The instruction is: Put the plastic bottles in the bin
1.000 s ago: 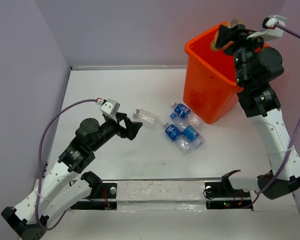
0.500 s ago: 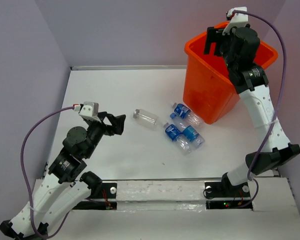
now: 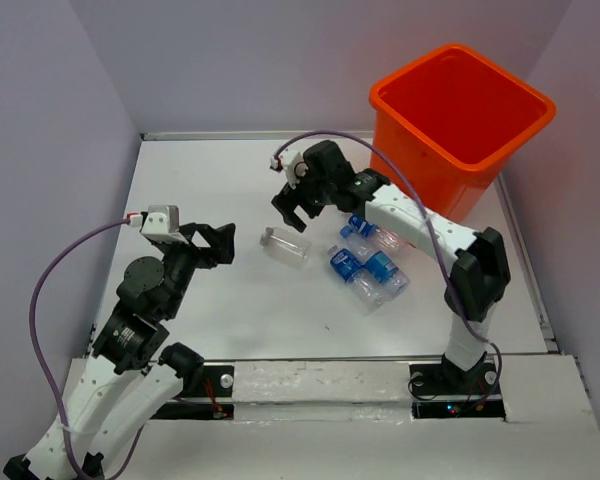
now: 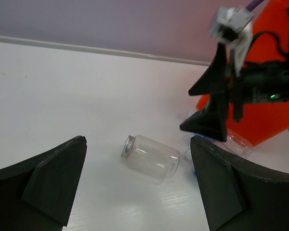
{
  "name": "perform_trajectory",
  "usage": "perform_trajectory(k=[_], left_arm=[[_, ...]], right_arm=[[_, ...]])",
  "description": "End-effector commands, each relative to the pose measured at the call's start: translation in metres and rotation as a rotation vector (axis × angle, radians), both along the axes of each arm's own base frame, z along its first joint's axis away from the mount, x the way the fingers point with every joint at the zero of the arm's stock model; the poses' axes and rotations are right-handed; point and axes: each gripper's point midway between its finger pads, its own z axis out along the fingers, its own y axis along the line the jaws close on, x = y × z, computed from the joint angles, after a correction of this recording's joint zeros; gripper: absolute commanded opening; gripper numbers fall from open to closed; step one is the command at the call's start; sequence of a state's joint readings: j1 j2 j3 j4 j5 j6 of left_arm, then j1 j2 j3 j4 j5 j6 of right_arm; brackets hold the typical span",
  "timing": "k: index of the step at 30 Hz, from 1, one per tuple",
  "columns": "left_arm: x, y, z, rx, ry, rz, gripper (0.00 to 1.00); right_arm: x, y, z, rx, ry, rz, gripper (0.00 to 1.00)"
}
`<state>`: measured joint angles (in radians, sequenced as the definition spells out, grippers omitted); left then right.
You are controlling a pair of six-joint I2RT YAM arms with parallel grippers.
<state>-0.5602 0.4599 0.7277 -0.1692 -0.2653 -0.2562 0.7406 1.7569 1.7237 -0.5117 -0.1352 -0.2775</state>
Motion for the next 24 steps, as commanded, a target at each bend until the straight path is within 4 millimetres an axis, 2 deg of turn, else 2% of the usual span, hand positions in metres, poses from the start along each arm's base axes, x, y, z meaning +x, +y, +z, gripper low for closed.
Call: perform_trajectory(k=[1,2,3,4,8,9,15,16,18,20,22,24], left_arm=[[0.002,0.007,0.013,-0.032,-0.043,0.033,0.99],[0.003,0.007,0.012,-0.029,-0.042,0.033,0.99],[0.003,0.007,0.012,-0.028,-0.041,0.033,0.99],[0.004,0.006,0.011,-0.025,-0.039,0.030,0.99],[0.007,0.007,0.009,-0.020,-0.031,0.031,0.99],[0.007,0.006,0.009,-0.020,-0.031,0.030,0.99],[0.011,0.006,0.006,-0.013,-0.021,0.030,0.99],[0.011,0.007,0.006,-0.013,-0.022,0.031,0.99],[0.013,0.009,0.007,-0.014,-0.023,0.034,0.99],[0.013,0.008,0.006,-0.013,-0.024,0.026,0.99],[0.014,0.009,0.007,-0.015,-0.025,0.028,0.99],[0.014,0.009,0.005,-0.015,-0.022,0.028,0.99]], right_arm=[[-0.018,0.017,-0.044,-0.051,0.120,0.116,1.00],[-0.025,0.027,-0.062,-0.068,0.150,0.151,1.00],[-0.024,0.029,-0.071,-0.077,0.164,0.151,1.00],[-0.026,0.036,-0.089,-0.100,0.188,0.161,1.00],[-0.018,0.042,-0.123,-0.129,0.221,0.146,1.00],[-0.016,0.043,-0.140,-0.154,0.243,0.147,1.00],[-0.027,0.049,-0.179,-0.165,0.354,0.176,1.00],[-0.031,0.052,-0.183,-0.170,0.359,0.183,1.00],[-0.026,0.052,-0.189,-0.175,0.357,0.151,0.99],[-0.019,0.053,-0.192,-0.173,0.345,0.117,0.92],[-0.009,0.056,-0.184,-0.144,0.309,0.075,0.81],[-0.001,0.061,-0.159,-0.076,0.261,0.035,0.73]])
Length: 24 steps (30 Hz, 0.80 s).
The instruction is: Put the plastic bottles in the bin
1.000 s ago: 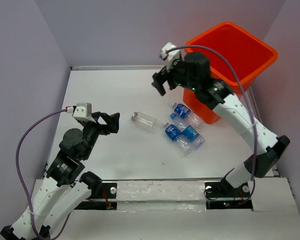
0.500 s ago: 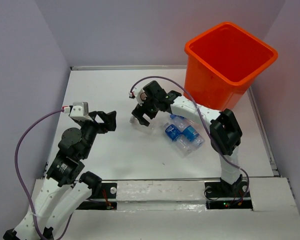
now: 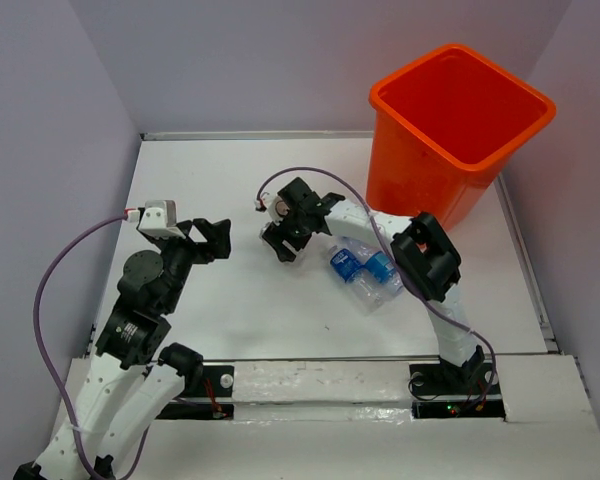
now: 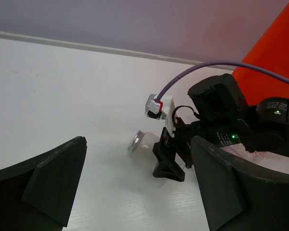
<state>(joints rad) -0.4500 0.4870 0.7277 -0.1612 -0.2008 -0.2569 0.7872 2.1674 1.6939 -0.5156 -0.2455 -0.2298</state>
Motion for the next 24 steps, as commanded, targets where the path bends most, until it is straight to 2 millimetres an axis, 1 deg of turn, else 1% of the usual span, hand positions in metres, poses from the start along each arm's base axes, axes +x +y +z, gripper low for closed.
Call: perform_trajectory(k=[1,3,4,5,6,8,9,10,11,12,13,14,15,16,17,19,20,22,23,24], left_arm=[[0.003,-0.004,0.010,-0.019,-0.040,-0.019,0.99],[0.003,-0.005,0.010,-0.021,-0.040,-0.022,0.99],[0.003,-0.005,0.009,-0.019,-0.039,-0.024,0.99],[0.003,-0.005,0.009,-0.019,-0.037,-0.024,0.99],[0.003,-0.006,0.009,-0.021,-0.037,-0.028,0.99],[0.003,-0.006,0.008,-0.020,-0.035,-0.032,0.99],[0.003,-0.007,0.008,-0.021,-0.035,-0.035,0.99],[0.003,-0.008,0.008,-0.020,-0.034,-0.038,0.99],[0.003,-0.008,0.007,-0.019,-0.032,-0.039,0.99],[0.003,-0.009,0.007,-0.020,-0.032,-0.044,0.99],[0.004,-0.011,0.006,-0.017,-0.027,-0.051,0.99],[0.004,-0.012,0.006,-0.018,-0.025,-0.056,0.99],[0.005,-0.012,0.006,-0.016,-0.024,-0.056,0.99],[0.005,-0.013,0.004,-0.015,-0.018,-0.062,0.99],[0.005,-0.014,0.004,-0.015,-0.016,-0.065,0.99],[0.005,-0.017,0.002,-0.012,-0.012,-0.081,0.99],[0.005,-0.017,0.002,-0.012,-0.011,-0.082,0.99],[0.005,-0.019,0.002,-0.011,-0.009,-0.091,0.99],[0.005,-0.020,0.002,-0.014,-0.010,-0.097,0.99],[0.005,-0.021,0.002,-0.012,-0.009,-0.105,0.99]], right_arm=[[0.032,0.027,0.083,0.204,-0.193,-0.094,0.66],[0.033,0.026,0.107,0.253,-0.219,-0.132,0.62],[0.034,0.025,0.123,0.277,-0.242,-0.148,0.59],[0.035,0.023,0.139,0.302,-0.265,-0.165,0.59],[0.037,0.017,0.176,0.353,-0.325,-0.201,0.58],[0.040,0.006,0.219,0.409,-0.410,-0.250,0.57],[0.046,-0.007,0.240,0.411,-0.477,-0.304,0.57],[0.042,-0.021,0.281,0.458,-0.552,-0.335,0.57],[0.044,-0.032,0.306,0.482,-0.615,-0.370,0.56],[0.050,-0.052,0.328,0.466,-0.702,-0.442,0.56],[0.046,-0.073,0.365,0.506,-0.776,-0.489,0.55],[0.049,-0.090,0.388,0.531,-0.840,-0.538,0.55],[0.053,-0.114,0.405,0.516,-0.903,-0.614,0.54],[0.057,-0.146,0.432,0.538,-0.960,-0.690,0.54],[0.061,-0.169,0.445,0.540,-1.000,-0.759,0.54],[0.067,-0.206,0.460,0.534,-1.048,-0.845,0.54],[0.073,-0.246,0.470,0.511,-1.101,-0.953,0.54],[0.081,-0.287,0.470,0.462,-1.140,-1.058,0.54],[0.091,-0.323,0.463,0.417,-1.152,-1.141,0.54],[0.096,-0.335,0.455,0.433,-1.131,-1.182,0.54]])
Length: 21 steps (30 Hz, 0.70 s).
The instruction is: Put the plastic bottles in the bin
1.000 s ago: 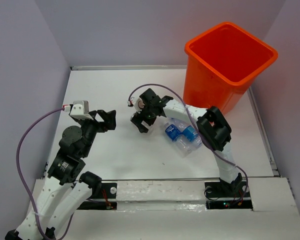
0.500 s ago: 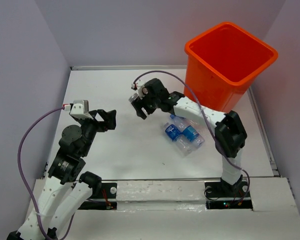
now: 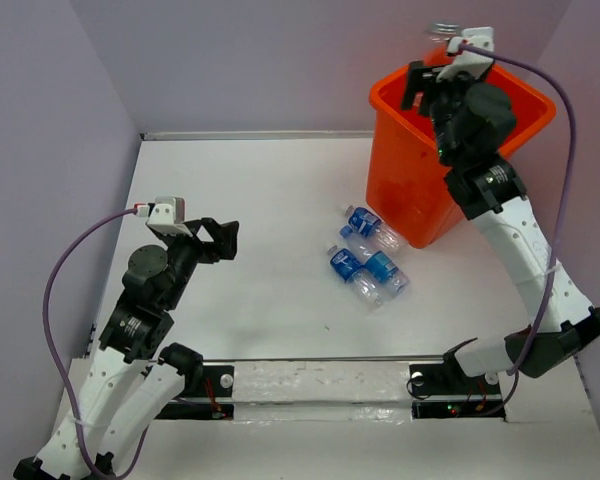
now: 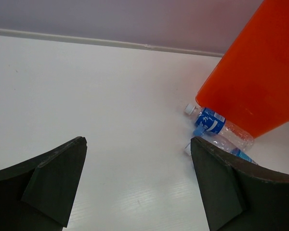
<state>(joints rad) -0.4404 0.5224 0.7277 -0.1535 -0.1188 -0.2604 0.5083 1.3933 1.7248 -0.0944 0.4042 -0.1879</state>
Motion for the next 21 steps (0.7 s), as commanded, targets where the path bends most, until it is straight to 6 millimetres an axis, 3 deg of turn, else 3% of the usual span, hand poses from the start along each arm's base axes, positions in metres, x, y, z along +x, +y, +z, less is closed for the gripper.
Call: perform_trajectory(k=[1,2,4,5,6,8,11,13,14,15,17,18,20,21], left_arm=[[0.002,-0.007,0.009,-0.019,-0.039,-0.036,0.99],[0.002,-0.007,0.009,-0.017,-0.038,-0.036,0.99],[0.002,-0.008,0.009,-0.018,-0.038,-0.040,0.99],[0.003,-0.008,0.008,-0.016,-0.035,-0.041,0.99],[0.003,-0.008,0.007,-0.012,-0.033,-0.042,0.99],[0.003,-0.008,0.006,-0.013,-0.031,-0.042,0.99],[0.004,-0.009,0.006,-0.014,-0.028,-0.047,0.99],[0.004,-0.008,0.006,-0.015,-0.026,-0.043,0.99],[0.005,-0.008,0.005,-0.014,-0.024,-0.045,0.99],[0.005,-0.007,0.006,-0.015,-0.026,-0.040,0.99],[0.005,-0.007,0.006,-0.015,-0.026,-0.040,0.99],[0.006,-0.007,0.006,-0.015,-0.027,-0.037,0.99],[0.006,-0.005,0.005,-0.013,-0.023,-0.031,0.99],[0.006,-0.006,0.004,-0.013,-0.022,-0.031,0.99]], right_arm=[[0.035,-0.096,-0.033,0.071,0.054,-0.295,0.54],[0.040,-0.114,-0.043,0.087,0.077,-0.323,0.59],[0.045,-0.124,-0.066,0.124,0.118,-0.351,0.73],[0.046,-0.125,-0.071,0.127,0.130,-0.363,0.94],[0.043,-0.132,-0.070,0.132,0.131,-0.402,1.00],[0.037,-0.133,-0.063,0.137,0.125,-0.400,1.00],[0.020,-0.111,-0.034,0.191,0.068,-0.238,1.00],[0.008,-0.085,-0.026,0.211,0.066,-0.075,0.99],[-0.007,-0.061,-0.019,0.220,0.057,0.024,0.97],[-0.013,-0.033,-0.033,0.205,0.098,0.145,0.94],[-0.027,0.003,-0.054,0.182,0.164,0.249,0.92],[-0.042,0.038,-0.087,0.150,0.256,0.334,0.90],[-0.060,0.071,-0.130,0.126,0.373,0.421,0.86],[-0.079,0.096,-0.175,0.097,0.492,0.484,0.81]])
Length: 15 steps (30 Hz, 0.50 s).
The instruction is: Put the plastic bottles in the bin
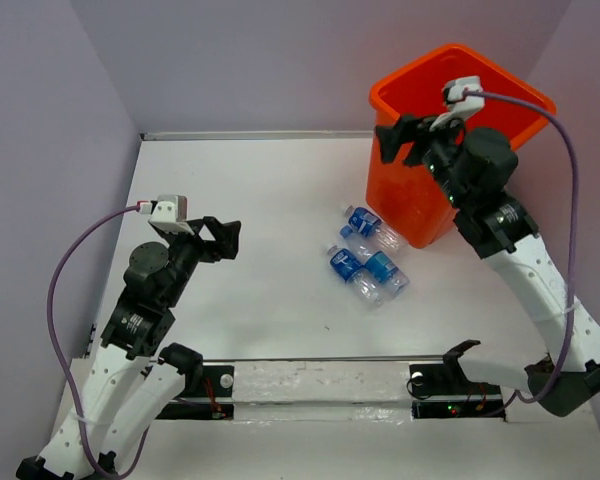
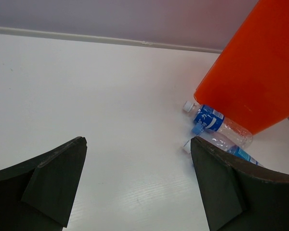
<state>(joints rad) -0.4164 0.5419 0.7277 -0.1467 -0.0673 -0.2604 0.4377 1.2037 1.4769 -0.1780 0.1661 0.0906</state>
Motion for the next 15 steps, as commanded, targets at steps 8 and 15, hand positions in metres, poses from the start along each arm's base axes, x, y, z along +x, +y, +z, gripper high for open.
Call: perform_trajectory(k=[8,15], left_arm=[[0.006,-0.005,0.005,-0.010,-0.023,-0.024,0.99],[0.005,-0.002,0.007,-0.015,-0.033,-0.010,0.99]], right_arm=[[-0.133,0.117,-0.294,-0.293,0.743,0.387,0.63],[-0.137,0.093,-0.344,-0.370,0.848,0.253,0.81]])
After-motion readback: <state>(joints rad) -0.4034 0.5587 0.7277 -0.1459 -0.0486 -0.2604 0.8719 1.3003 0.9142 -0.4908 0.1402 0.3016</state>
